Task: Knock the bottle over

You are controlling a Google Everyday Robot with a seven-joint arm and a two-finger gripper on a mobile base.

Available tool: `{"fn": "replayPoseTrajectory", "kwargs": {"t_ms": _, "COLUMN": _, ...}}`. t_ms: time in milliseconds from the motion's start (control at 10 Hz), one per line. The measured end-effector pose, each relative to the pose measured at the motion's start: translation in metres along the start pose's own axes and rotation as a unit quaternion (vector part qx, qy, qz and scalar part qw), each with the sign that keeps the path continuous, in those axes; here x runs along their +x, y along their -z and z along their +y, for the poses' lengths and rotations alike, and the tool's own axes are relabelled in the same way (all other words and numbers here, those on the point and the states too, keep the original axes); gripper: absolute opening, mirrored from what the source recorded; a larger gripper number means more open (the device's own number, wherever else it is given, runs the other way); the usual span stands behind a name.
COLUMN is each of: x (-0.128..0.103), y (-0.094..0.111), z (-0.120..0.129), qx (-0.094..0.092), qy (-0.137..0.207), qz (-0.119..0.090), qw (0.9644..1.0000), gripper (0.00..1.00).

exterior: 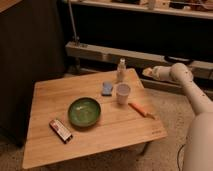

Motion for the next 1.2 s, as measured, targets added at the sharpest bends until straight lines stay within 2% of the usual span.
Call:
{"fn": "replayPoseTrajectory", "kwargs": {"t_ms": 300, "x": 0.006, "y": -0.029, "z": -0.003, "qx": 0.025, "qy": 0.025, "qz": -0.005, "qw": 0.9994, "gripper": 0.28}}
{"fn": "replayPoseTrajectory", "kwargs": {"t_ms": 600, "x": -0.016, "y": -0.046, "z": 0.008, "qx": 0.035, "qy": 0.03, "qz": -0.018, "qw": 0.9988, "gripper": 0.28}}
{"fn": "replayPoseTrajectory", "kwargs": {"t_ms": 800, "x": -0.038, "y": -0.052, "z": 0.023, "qx": 0.023, "qy": 0.02, "qz": -0.019, "qw": 0.9993, "gripper": 0.28}}
{"fn": "replayPoseTrajectory", "kwargs": {"t_ms": 1000, "x": -0.05, "y": -0.053, "z": 0.033, "qx": 0.005, "qy": 0.011, "qz": -0.013, "qw": 0.9998, "gripper": 0.28}}
{"fn": "replayPoseTrajectory", "kwargs": {"t_ms": 1200, "x": -0.06, "y": -0.054, "z": 0.038, "qx": -0.002, "qy": 0.012, "qz": -0.012, "qw": 0.9999, "gripper": 0.28}}
